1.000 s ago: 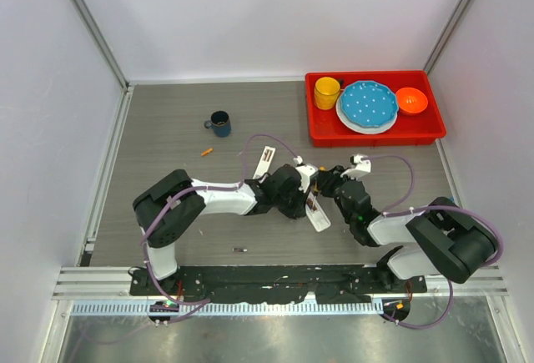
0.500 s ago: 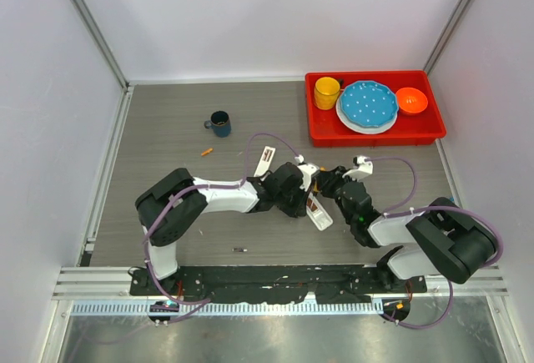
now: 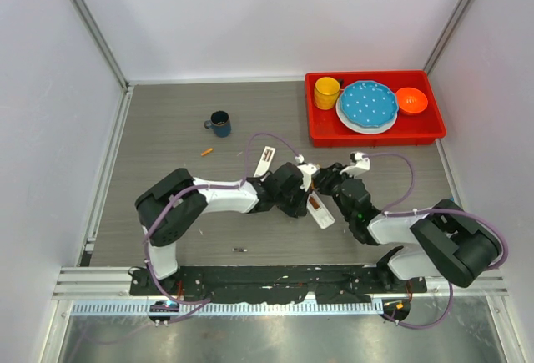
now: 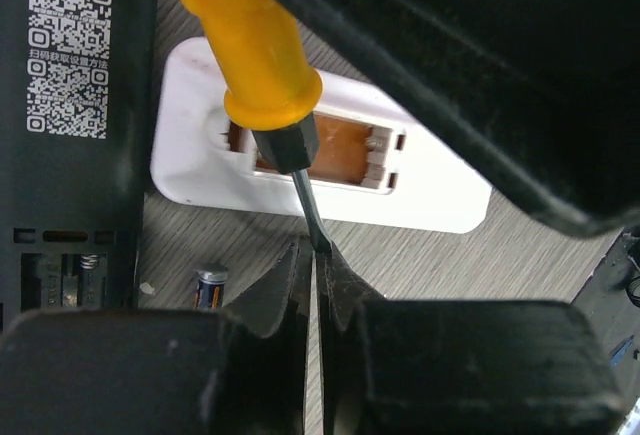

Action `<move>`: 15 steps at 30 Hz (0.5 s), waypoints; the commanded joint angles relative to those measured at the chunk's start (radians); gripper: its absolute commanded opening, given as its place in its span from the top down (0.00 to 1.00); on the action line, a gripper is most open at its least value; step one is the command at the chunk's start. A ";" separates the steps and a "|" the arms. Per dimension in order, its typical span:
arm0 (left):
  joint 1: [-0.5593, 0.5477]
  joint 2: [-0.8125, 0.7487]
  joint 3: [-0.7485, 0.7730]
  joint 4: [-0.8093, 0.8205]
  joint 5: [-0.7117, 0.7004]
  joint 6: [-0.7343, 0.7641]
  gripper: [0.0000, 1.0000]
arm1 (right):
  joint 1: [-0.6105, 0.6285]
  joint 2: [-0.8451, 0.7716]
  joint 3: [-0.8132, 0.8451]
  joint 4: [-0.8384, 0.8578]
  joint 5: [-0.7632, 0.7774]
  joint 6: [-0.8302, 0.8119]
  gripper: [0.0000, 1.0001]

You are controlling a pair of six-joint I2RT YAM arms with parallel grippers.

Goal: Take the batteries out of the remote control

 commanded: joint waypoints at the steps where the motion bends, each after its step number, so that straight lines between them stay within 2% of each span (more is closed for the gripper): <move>1: 0.005 -0.044 -0.038 0.024 -0.030 0.021 0.89 | 0.008 -0.051 0.049 -0.007 -0.017 0.011 0.99; 3: 0.005 -0.064 -0.061 0.052 -0.025 0.028 0.87 | 0.008 -0.071 0.061 -0.037 -0.012 -0.005 0.99; 6: 0.005 -0.111 -0.103 0.100 -0.025 0.028 0.78 | 0.008 -0.125 0.069 -0.090 0.002 -0.037 0.99; 10: 0.005 -0.196 -0.161 0.184 -0.027 0.037 0.57 | 0.008 -0.211 0.079 -0.188 0.033 -0.072 0.99; 15: 0.005 -0.311 -0.278 0.288 -0.059 0.068 0.35 | 0.008 -0.295 0.090 -0.265 0.037 -0.110 0.99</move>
